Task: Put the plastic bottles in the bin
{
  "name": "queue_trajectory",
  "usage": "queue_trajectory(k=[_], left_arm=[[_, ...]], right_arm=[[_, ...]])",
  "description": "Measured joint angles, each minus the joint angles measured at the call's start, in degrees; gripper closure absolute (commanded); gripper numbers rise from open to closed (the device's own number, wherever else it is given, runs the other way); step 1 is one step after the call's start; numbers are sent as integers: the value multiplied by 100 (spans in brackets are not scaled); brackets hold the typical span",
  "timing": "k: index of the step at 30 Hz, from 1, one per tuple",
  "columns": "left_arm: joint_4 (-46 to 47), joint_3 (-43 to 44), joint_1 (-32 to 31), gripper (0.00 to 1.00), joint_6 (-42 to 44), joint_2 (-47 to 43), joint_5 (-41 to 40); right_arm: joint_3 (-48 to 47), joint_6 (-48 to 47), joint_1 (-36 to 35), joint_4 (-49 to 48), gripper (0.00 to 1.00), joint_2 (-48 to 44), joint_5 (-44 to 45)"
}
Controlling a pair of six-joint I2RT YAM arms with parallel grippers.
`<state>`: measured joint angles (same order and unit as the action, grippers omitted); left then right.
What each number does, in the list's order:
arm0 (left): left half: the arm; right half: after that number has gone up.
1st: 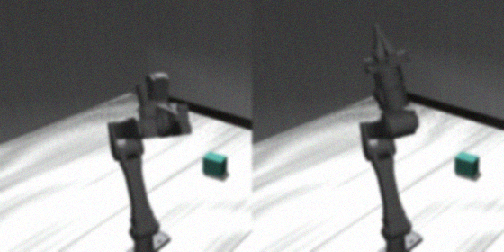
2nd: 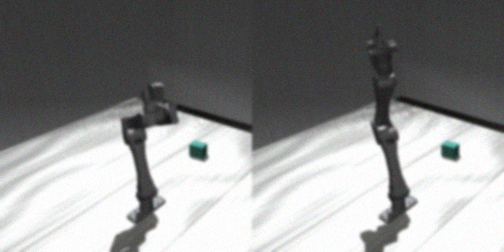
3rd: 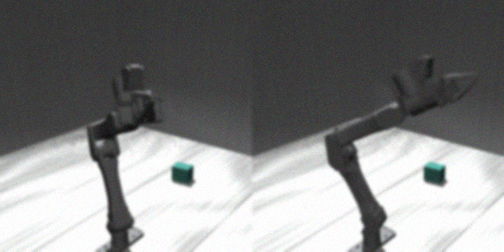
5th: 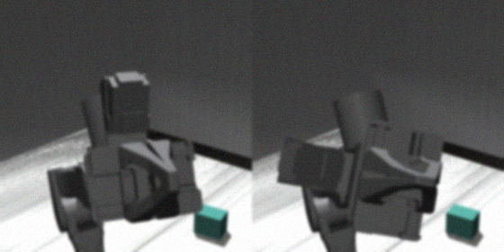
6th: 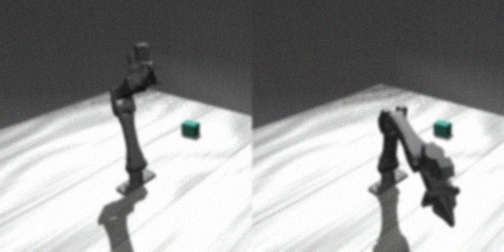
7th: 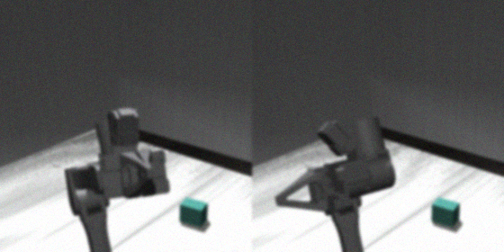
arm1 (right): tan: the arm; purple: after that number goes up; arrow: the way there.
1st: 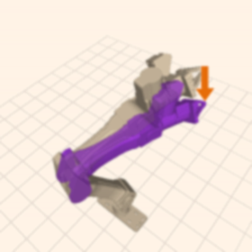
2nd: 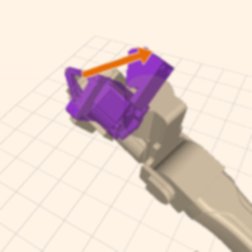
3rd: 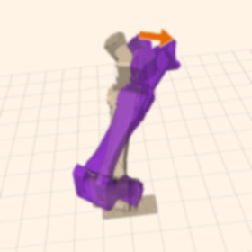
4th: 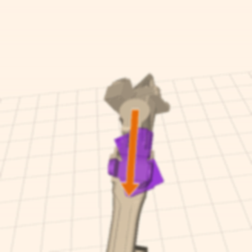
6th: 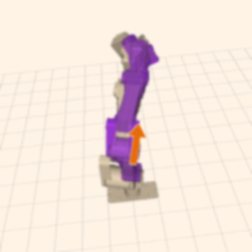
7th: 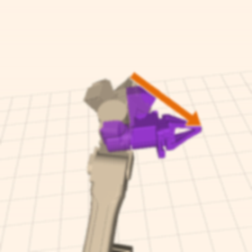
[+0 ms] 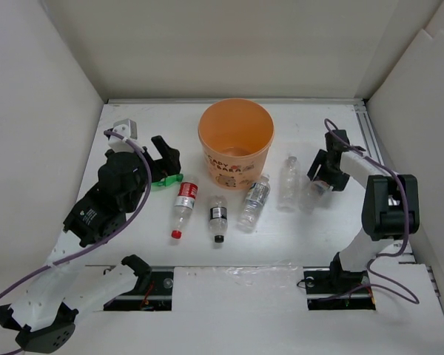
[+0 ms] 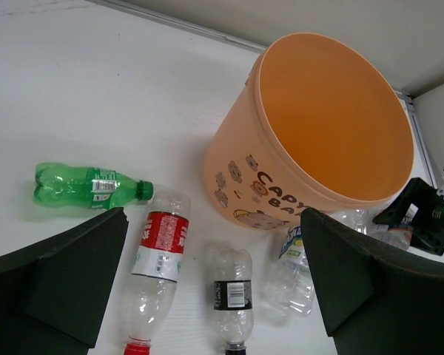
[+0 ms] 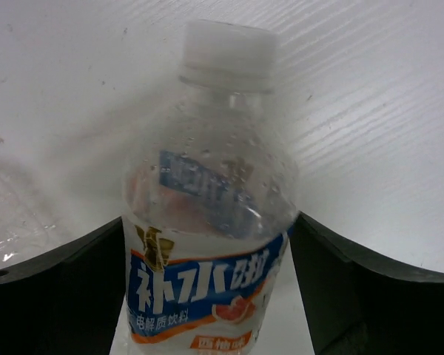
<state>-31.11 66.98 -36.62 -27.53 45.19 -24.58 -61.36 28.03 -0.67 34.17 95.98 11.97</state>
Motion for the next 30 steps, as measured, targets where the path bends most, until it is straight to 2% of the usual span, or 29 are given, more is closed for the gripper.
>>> queue_trajectory(k=[2, 4, 10, 11, 12, 18, 25, 30], left_arm=[[0, 0, 0, 0, 2, 2, 28], [0, 0, 0, 0, 4, 7, 63], [-2, 57, 0, 0, 70, 133, 439], [7, 142, 0, 0, 92, 212, 551], [15, 243, 0, 0, 125, 286, 678], [348, 1182, 0, 0, 393, 1093, 1731], [887, 2293, -240, 0, 627, 2326, 3143], [1344, 2608, -404, 0, 693, 3058, 4188]], right_arm=[[0, -44, 127, -81, 22, 92, -149], [2, -85, 273, -195, 36, 157, -376], [2, -151, 479, -400, 60, 149, -785], [2, -149, 479, -402, 89, 114, -822], [2, -149, 479, -400, 99, 66, -857], [-131, -96, 474, -177, 100, -684, -855], [-1027, -35, 116, 116, 100, -1969, -750], [-1788, -24, -466, -133, 100, -2883, -1572]])
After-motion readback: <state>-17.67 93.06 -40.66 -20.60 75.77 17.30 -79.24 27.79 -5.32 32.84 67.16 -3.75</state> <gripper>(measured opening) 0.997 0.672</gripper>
